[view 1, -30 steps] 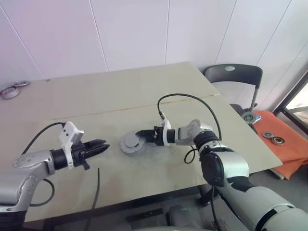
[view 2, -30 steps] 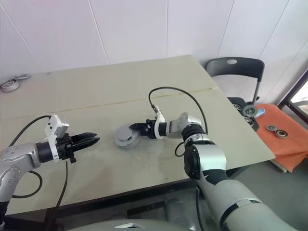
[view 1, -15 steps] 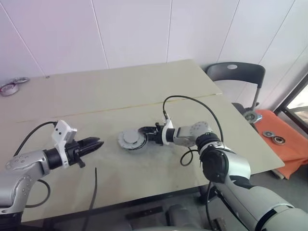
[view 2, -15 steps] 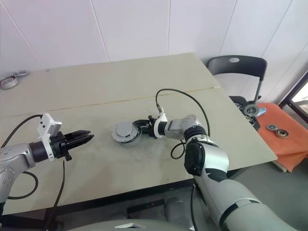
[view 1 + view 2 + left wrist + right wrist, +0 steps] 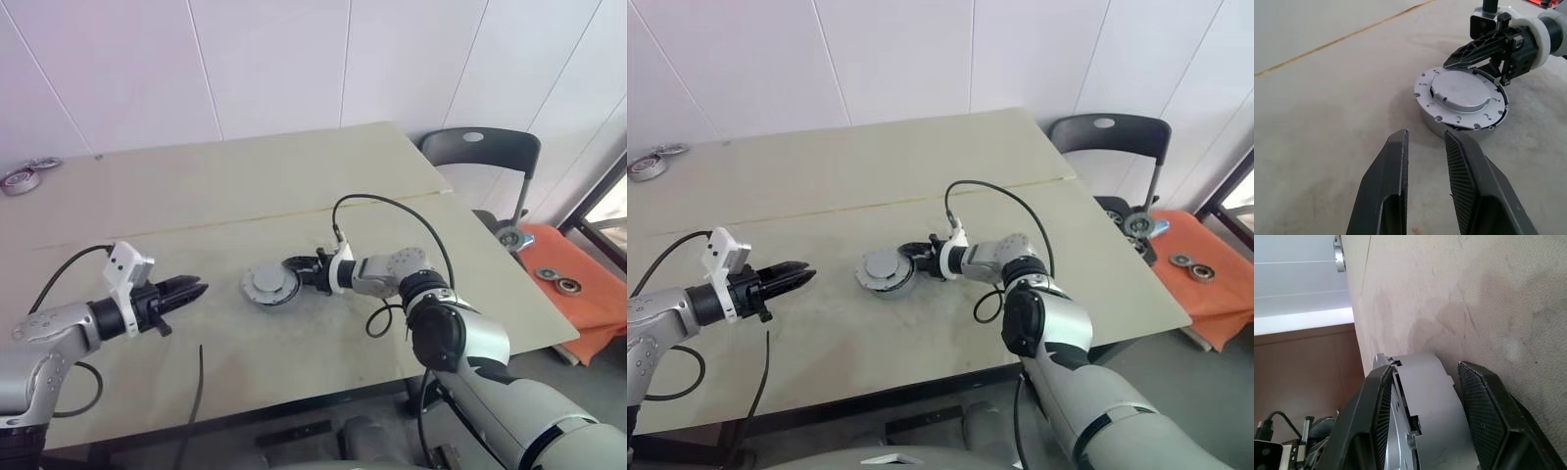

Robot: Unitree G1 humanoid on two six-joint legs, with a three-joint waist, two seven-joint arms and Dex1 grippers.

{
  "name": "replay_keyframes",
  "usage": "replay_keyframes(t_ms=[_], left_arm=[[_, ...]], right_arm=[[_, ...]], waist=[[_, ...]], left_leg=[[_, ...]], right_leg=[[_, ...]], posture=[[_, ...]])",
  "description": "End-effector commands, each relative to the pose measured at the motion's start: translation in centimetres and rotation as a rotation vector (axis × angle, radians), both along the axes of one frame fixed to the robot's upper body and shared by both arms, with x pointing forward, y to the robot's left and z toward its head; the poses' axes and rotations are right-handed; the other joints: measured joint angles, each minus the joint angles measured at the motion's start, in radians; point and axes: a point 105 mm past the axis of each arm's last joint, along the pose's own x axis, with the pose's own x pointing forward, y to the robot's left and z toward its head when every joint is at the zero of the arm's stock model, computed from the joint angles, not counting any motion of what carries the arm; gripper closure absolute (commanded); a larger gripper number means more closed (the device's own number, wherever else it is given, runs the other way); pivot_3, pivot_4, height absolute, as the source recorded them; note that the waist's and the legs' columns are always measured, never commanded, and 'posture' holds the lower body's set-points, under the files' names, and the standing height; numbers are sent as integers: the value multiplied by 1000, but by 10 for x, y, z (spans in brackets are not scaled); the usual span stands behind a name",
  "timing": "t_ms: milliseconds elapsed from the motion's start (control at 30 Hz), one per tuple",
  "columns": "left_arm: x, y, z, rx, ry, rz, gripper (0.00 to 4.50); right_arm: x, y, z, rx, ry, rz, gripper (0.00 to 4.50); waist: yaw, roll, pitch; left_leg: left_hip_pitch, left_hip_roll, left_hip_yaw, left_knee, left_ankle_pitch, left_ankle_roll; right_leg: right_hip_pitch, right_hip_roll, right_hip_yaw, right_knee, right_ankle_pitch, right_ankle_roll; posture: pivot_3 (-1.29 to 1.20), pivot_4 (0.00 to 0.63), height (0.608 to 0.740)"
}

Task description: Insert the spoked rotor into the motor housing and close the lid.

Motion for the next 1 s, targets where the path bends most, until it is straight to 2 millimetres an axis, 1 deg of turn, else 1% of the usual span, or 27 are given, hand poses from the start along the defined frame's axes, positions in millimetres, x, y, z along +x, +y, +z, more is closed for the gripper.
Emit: replay_keyframes(t_ms=[33, 133, 233, 333, 433, 533, 633, 767, 867, 933, 1000], left_arm=[[3, -2, 8, 11, -44, -12, 3272], [3, -2, 7, 7, -45, -5, 3272], [5, -3, 7, 3, -49, 1, 3272], [9, -4, 8, 0, -59, 1, 3272], [11, -5, 9, -5, -67, 0, 3272], [12, -7, 8, -5, -66, -3, 3272], [12, -9, 9, -7, -68, -11, 3272], [11, -11, 9, -8, -66, -14, 3272], [10, -12, 8, -6, -62, -15, 3272], [9, -11, 8, -7, -61, -14, 3272], [8, -11, 8, -8, -60, -11, 3272]], right_arm=[[9, -4, 7, -12, -45, -35, 2257], [14, -6, 9, -70, -122, -19, 2257], [20, -4, 21, -60, -194, -10, 2257], [20, -4, 24, -66, -231, 20, 2257], [18, -9, 16, -122, -271, 59, 2257], [18, -24, 3, -173, -298, 55, 2257], [17, -35, -4, -175, -307, 38, 2257], [18, -44, -14, -164, -287, -19, 2257], [24, -53, -22, -228, -297, -87, 2257], [27, -57, -20, -233, -317, -112, 2257], [38, -60, -1, -203, -428, -120, 2257]], waist=[[0, 0, 0], [0, 0, 0], [1, 0, 0], [4, 0, 0], [4, 0, 0], [5, 0, 0], [19, 0, 0], [30, 0, 0], [31, -1, -1], [32, -1, -1], [34, 0, 0]], left_leg=[[0, 0, 0, 0, 0, 0], [0, 0, 0, 1, 0, 0], [0, 0, 0, 2, 0, 0], [0, 0, 0, 3, 0, 0], [0, 0, 0, 3, 0, 0], [0, 0, 0, 2, 0, 0], [0, 0, 0, 2, 0, 0], [1, 0, 0, 4, 0, 0], [3, 0, 0, 6, 0, 0], [5, -1, 0, 8, 0, 0], [3, -1, 0, 13, 0, 0]], right_leg=[[0, 0, 0, 0, 0, 0], [0, 0, 0, 1, 0, 0], [1, 0, 0, 2, 0, 0], [1, 0, 0, 2, 0, 0], [1, 0, 0, 2, 1, 0], [1, 0, 0, 2, 1, 0], [1, 0, 0, 2, 1, 0], [4, 0, 0, 2, 1, 0], [8, 0, 0, 2, -1, -1], [12, 0, 0, 1, -3, 1], [13, 0, 0, 2, -2, 1]], posture=[[0, 0, 740], [0, 0, 740], [0, 0, 740], [0, 0, 740], [0, 0, 740], [0, 0, 740], [0, 0, 740], [0, 0, 740], [0, 0, 740], [0, 0, 740], [0, 0, 740]])
